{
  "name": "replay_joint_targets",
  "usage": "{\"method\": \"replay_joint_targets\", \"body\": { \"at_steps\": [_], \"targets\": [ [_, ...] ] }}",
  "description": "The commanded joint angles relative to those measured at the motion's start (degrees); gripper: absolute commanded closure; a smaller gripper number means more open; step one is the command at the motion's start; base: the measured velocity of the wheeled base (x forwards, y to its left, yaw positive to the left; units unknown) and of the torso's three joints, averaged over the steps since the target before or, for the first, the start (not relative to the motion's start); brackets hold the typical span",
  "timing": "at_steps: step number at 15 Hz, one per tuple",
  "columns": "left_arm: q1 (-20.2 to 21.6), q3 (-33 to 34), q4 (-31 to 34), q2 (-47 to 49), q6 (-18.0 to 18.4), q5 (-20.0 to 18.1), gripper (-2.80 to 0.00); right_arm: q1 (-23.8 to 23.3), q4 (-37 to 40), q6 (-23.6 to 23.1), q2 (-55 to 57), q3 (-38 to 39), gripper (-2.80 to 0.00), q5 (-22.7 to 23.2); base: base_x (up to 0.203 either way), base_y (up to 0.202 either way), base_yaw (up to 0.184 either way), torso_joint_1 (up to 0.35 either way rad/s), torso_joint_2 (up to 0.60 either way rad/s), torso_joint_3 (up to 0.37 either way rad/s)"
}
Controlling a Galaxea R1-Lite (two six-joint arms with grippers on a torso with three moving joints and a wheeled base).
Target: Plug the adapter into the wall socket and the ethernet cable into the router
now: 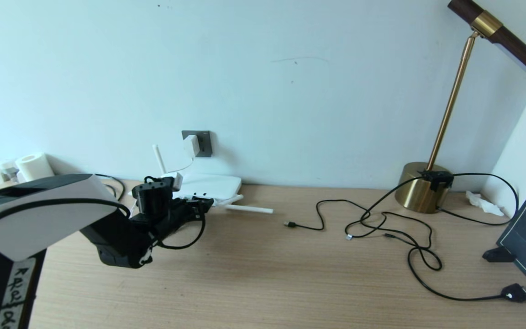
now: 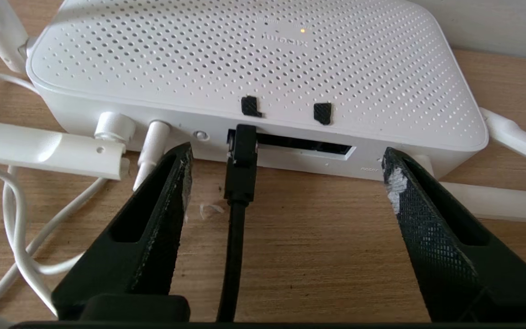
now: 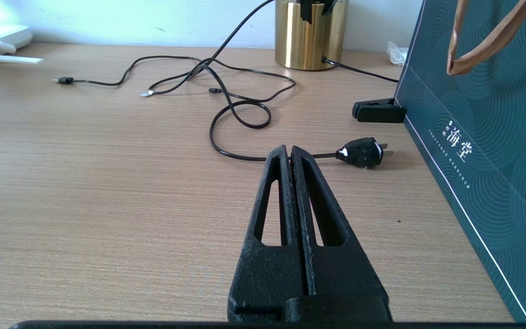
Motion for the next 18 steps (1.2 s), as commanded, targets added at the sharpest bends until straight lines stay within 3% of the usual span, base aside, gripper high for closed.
{"method": "replay_joint_targets", "body": {
  "at_steps": [1, 9, 10, 15, 18],
  "targets": [
    [-0.45, 2.01, -0.59, -1.04, 0.06, -0.02, -2.8, -0.02, -0.02, -0.01, 0.0, 0.62, 0.0, 0.0, 0.0, 0.0, 0.0, 0.0, 0.0, 0.0],
    [-4.75, 16.94, -4.4, -17.9, 0.24, 0.11, -2.8, -0.02, -0.02, -0.01, 0.0, 0.7, 0.0, 0.0, 0.0, 0.0, 0.0, 0.0, 0.0, 0.0],
    [-4.94, 18.26, -4.42, -20.66, 0.23, 0.2, 0.0, -0.02, -0.02, -0.01, 0.0, 0.63, 0.0, 0.0, 0.0, 0.0, 0.0, 0.0, 0.0, 0.0],
    [-5.68, 25.61, -4.01, -39.18, 0.45, 1.76, 0.0, -0.02, -0.02, -0.01, 0.0, 0.7, 0.0, 0.0, 0.0, 0.0, 0.0, 0.0, 0.0, 0.0],
    [-5.8, 30.61, -1.7, -55.16, 1.57, 6.53, 0.0, -0.02, -0.02, -0.01, 0.0, 0.62, 0.0, 0.0, 0.0, 0.0, 0.0, 0.0, 0.0, 0.0]
  ]
}}
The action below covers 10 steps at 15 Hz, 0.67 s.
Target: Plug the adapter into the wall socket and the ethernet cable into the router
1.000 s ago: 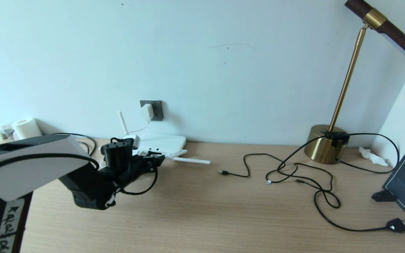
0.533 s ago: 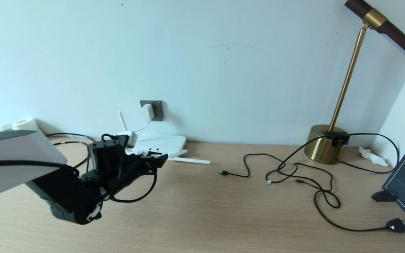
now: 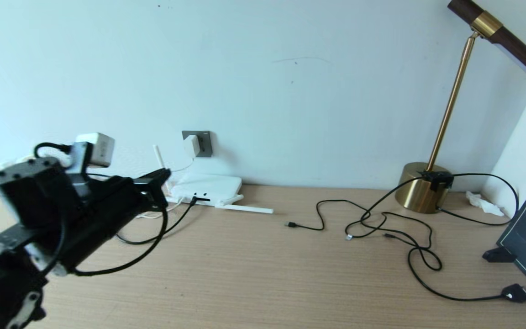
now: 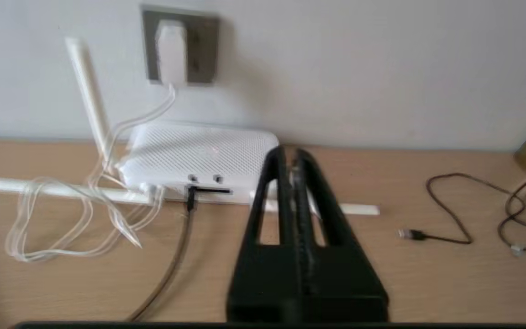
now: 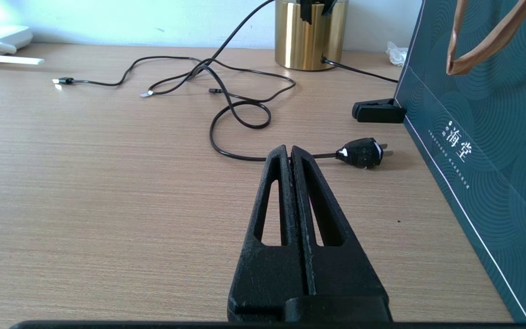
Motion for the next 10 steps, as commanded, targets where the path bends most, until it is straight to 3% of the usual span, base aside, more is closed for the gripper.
{"method": "replay_joint_targets", "body": {
  "at_steps": [1, 3, 6, 8, 10],
  "targets": [
    [-0.09, 3.99, 3.01, -18.41, 0.49, 3.64, 0.0, 0.0, -0.02, -0.01, 0.0, 0.67, 0.0, 0.01, 0.0, 0.0, 0.0, 0.0, 0.0, 0.0],
    [-0.09, 5.97, 12.52, -31.76, 1.09, 6.64, 0.0, 0.0, -0.02, -0.01, 0.0, 0.63, 0.0, 0.01, 0.0, 0.0, 0.0, 0.0, 0.0, 0.0],
    [0.59, 7.26, 35.6, -52.94, 1.57, 10.86, 0.0, 0.0, -0.02, -0.01, 0.0, 0.62, 0.0, 0.01, 0.0, 0.0, 0.0, 0.0, 0.0, 0.0],
    [7.83, 9.77, 51.68, -65.83, 1.76, 12.71, 0.0, 0.0, -0.02, -0.01, 0.0, 0.7, 0.0, 0.01, 0.0, 0.0, 0.0, 0.0, 0.0, 0.0],
    [15.04, 18.56, 59.26, -74.61, 4.05, 11.1, 0.0, 0.0, -0.02, 0.08, 0.0, 0.62, 0.0, 0.01, 0.0, 0.0, 0.0, 0.0, 0.0, 0.0]
  ]
}}
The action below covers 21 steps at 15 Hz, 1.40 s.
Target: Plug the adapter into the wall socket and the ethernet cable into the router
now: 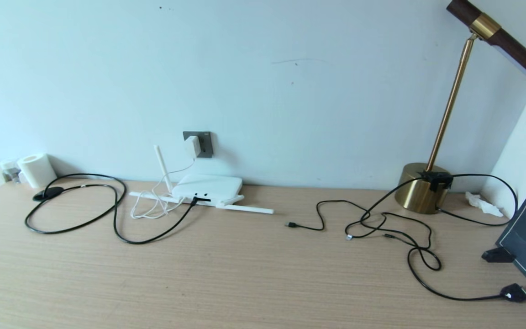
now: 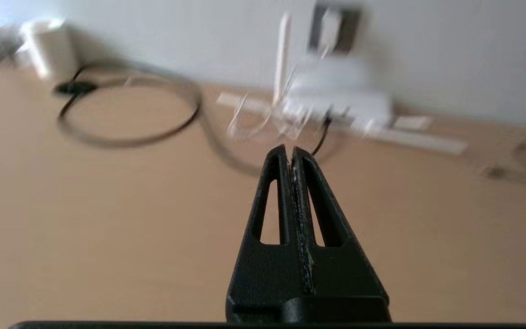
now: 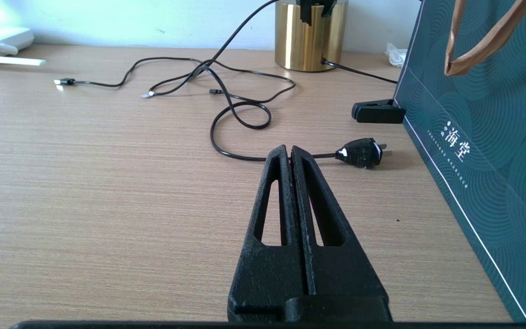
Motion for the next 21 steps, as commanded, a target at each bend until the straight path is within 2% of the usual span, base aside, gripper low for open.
{"method": "replay_joint_targets", "body": {
  "at_steps": [1, 3, 5, 7, 8, 9, 11, 21],
  "targets": [
    [5.86, 10.84, 8.22, -14.4, 1.74, -2.18, 0.0, 0.0, -0.04, 0.02, 0.0, 0.62, 0.0, 0.01, 0.0, 0.0, 0.0, 0.0, 0.0, 0.0],
    [5.32, 16.45, 10.6, -18.65, 3.14, -12.55, 0.0, 0.0, -0.04, -0.03, 0.0, 0.62, 0.0, 0.01, 0.0, 0.0, 0.0, 0.0, 0.0, 0.0],
    [4.71, 15.21, 13.9, -24.12, 3.67, -15.16, 0.0, 0.0, -0.04, 0.0, 0.0, 0.7, 0.0, 0.01, 0.0, 0.0, 0.0, 0.0, 0.0, 0.0],
    [4.61, 15.36, 13.47, -29.81, 5.16, -15.53, 0.0, 0.0, 0.13, -0.81, 0.0, 0.53, 0.0, 0.18, 0.0, 0.0, 0.0, 0.0, 0.0, 0.0],
    [4.58, 15.84, 12.83, -30.34, 7.57, -15.27, 0.0, 0.0, 0.05, -0.63, 0.0, 0.65, 0.0, 0.18, 0.0, 0.0, 0.0, 0.0, 0.0, 0.0],
    [4.55, 16.23, 12.22, -29.6, 7.79, -14.75, 0.0, 0.0, 0.03, -0.25, 0.0, 0.66, 0.0, 0.11, 0.0, 0.0, 0.0, 0.0, 0.0, 0.0],
    [4.54, 16.3, 13.31, -29.6, 1.52, -13.88, 0.0, 0.0, 0.04, -0.03, 0.0, 0.62, 0.0, 0.01, 0.0, 0.0, 0.0, 0.0, 0.0, 0.0],
    [4.54, 16.31, 13.49, -29.6, 1.4, -13.78, 0.0, 0.0, -0.04, 0.25, 0.0, 0.7, 0.0, -0.14, 0.0, 0.0, 0.0, 0.0, 0.0, 0.0]
  ]
}}
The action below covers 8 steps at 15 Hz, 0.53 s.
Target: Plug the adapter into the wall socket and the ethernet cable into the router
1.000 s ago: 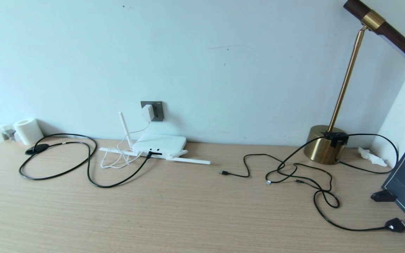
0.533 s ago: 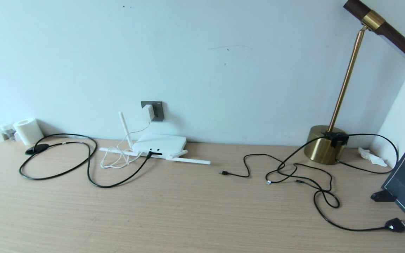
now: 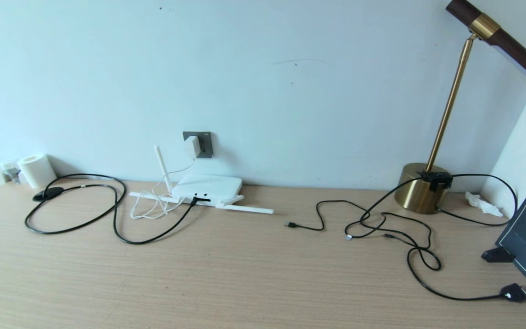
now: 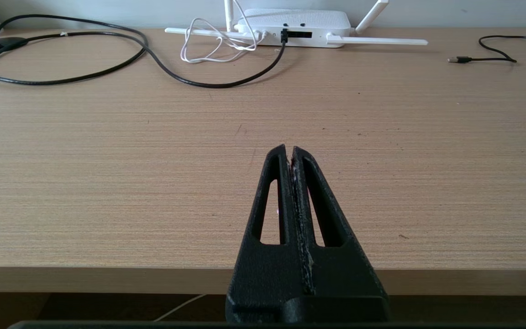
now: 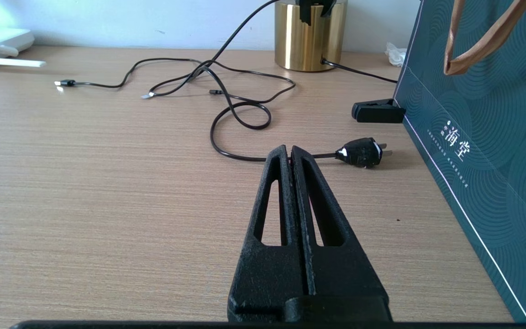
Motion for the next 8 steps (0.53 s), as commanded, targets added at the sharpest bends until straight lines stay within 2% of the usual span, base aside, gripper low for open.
{"method": "replay_joint_targets", "body": {
  "at_steps": [1, 3, 5, 8],
  "targets": [
    [0.02, 0.0, -0.01, 0.16, -0.05, 0.01, 0.0, 0.0, -0.04, 0.04, 0.0, 0.7, 0.0, -0.05, 0.0, 0.0, 0.0, 0.0, 0.0, 0.0],
    [-0.04, 0.0, -0.11, 0.16, 0.24, 0.0, 0.0, 0.0, -0.04, 0.3, 0.0, 0.7, 0.0, -0.14, 0.0, 0.0, 0.0, 0.0, 0.0, 0.0],
    [-0.04, 0.0, 0.26, 0.09, 4.75, -0.56, 0.0, 0.0, -0.04, 0.3, 0.0, 0.7, 0.0, -0.22, 0.0, 0.0, 0.0, 0.0, 0.0, 0.0],
    [-0.04, 0.0, 0.24, 0.07, 0.31, -0.16, 0.0, 0.0, -0.04, 0.13, 0.0, 0.62, 0.0, -0.05, 0.0, 0.0, 0.0, 0.0, 0.0, 0.0]
  ]
}}
